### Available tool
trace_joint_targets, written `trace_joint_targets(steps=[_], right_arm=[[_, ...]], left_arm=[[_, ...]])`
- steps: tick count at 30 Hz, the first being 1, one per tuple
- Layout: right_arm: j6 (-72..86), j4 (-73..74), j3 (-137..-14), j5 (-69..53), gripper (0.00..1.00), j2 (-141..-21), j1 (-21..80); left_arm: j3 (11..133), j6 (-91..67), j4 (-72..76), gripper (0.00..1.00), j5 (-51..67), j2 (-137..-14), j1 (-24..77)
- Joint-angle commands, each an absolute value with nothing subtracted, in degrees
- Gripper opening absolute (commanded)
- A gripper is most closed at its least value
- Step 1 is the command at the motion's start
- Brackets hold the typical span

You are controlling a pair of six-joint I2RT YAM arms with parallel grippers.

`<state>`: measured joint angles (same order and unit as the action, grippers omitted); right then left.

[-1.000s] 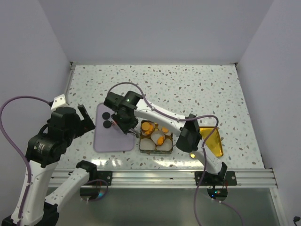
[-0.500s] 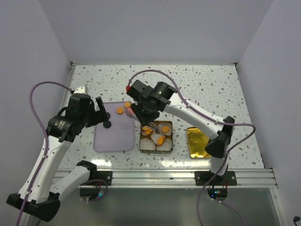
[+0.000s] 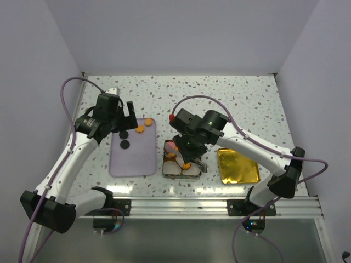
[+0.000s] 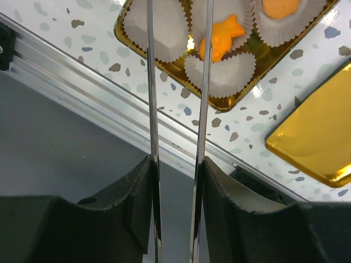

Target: Pack the cookies

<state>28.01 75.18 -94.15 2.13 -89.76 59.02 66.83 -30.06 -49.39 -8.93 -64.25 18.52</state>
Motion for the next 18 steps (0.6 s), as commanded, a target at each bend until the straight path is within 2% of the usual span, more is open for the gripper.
trace_joint_targets(steps=[1, 18], right_arm=[[30.1, 72.7, -92.0, 0.2, 0.36, -86.7, 59.9], [33.5, 72.9, -85.7, -2.1, 0.39, -87.6, 65.7]], left_arm=[[70.7, -27.1, -43.7, 1.0, -7.6, -66.1, 18.8], [69.4, -26.7, -41.1, 1.0, -6.4, -67.1, 18.8]])
